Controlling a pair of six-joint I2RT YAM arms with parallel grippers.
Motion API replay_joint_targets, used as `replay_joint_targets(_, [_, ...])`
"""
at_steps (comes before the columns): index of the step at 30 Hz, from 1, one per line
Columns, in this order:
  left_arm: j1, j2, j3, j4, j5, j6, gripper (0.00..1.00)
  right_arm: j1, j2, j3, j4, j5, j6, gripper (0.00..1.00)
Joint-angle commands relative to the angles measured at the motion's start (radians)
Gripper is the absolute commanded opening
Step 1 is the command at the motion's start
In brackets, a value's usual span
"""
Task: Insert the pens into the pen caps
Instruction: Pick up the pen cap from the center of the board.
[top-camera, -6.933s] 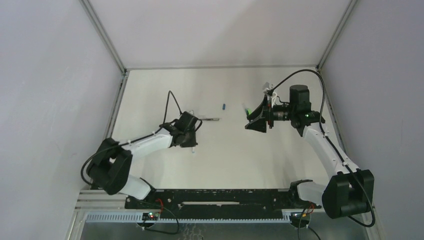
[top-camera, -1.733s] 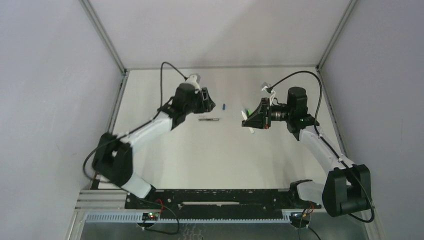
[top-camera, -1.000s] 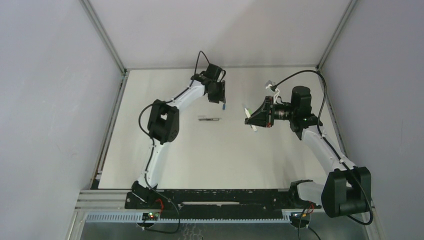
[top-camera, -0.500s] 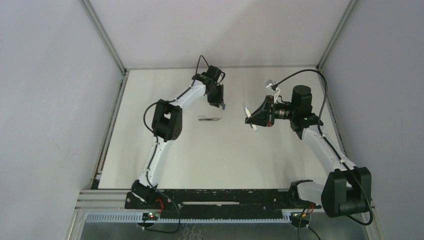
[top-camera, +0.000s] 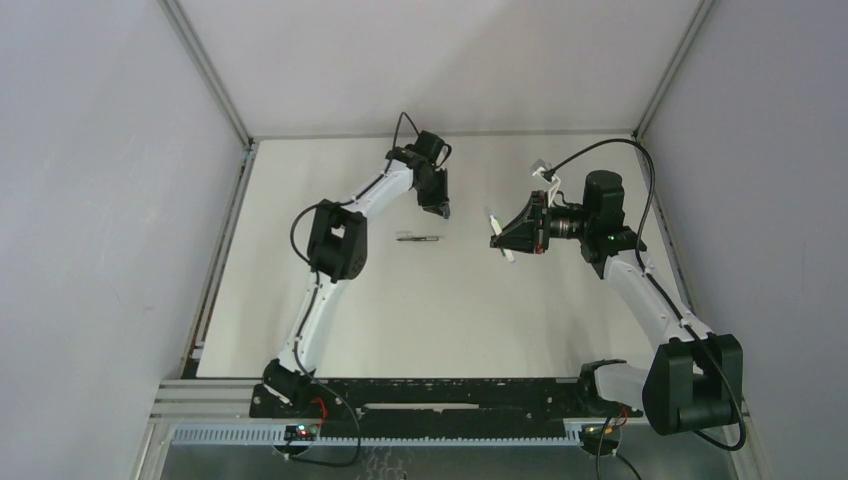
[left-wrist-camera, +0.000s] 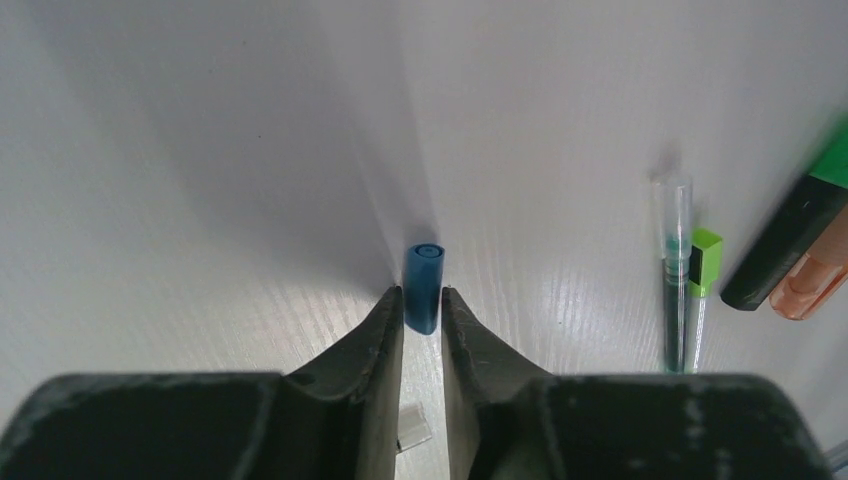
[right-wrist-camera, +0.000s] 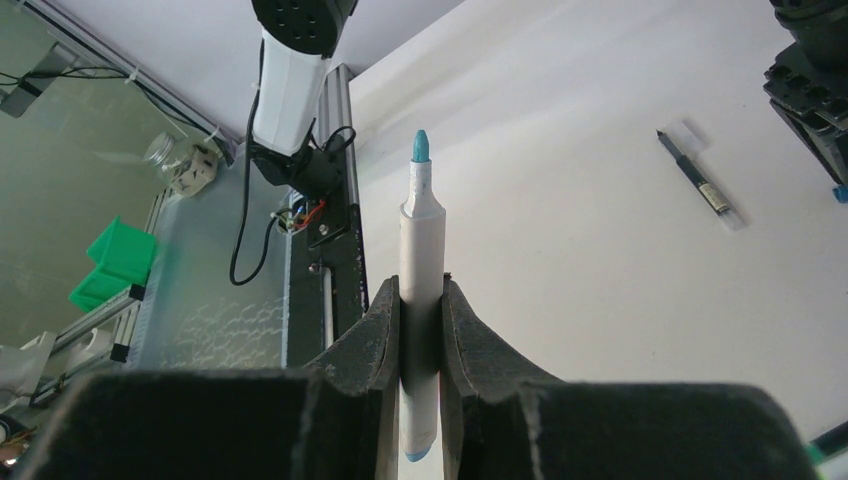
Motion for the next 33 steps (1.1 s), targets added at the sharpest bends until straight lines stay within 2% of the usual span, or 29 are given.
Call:
replay_joint_targets(1, [-0.003, 0.02, 0.056, -0.045, 0.015, -0.002, 0.22, -0.007, -0.022, 0.035, 0.026, -0.02, -0.009, 0.0])
replay_joint_targets(4, [-0.005, 0.025, 0.055, -0.06, 0.012, 0.008, 0.14, -0.007, -0.022, 0.035, 0.025, -0.019, -0.01, 0.0])
replay_joint_targets(8, [-0.005, 0.008, 0.033, -0.099, -0.026, 0.044, 0.12, -0.009, -0.023, 0.035, 0.023, -0.021, -0.011, 0.0])
replay_joint_targets(16, [0.004, -0.208, -0.325, -0.063, -0.228, 0.129, 0.11, -0.013, -0.03, 0.035, 0.025, -0.027, -0.008, 0.0])
replay_joint_targets(20, [0.025, -0.267, -0.436, -0.05, -0.285, 0.145, 0.11, -0.013, -0.029, 0.035, 0.026, -0.032, -0.005, 0.0])
replay_joint_targets(25, [0.055, -0.259, -0.449, -0.042, -0.297, 0.151, 0.13, -0.013, -0.034, 0.035, 0.027, -0.033, -0.004, 0.0])
replay_joint_targets(33, [0.093, -0.198, -0.334, -0.08, -0.291, 0.159, 0.16, -0.018, -0.033, 0.035, 0.026, -0.034, -0.005, 0.0])
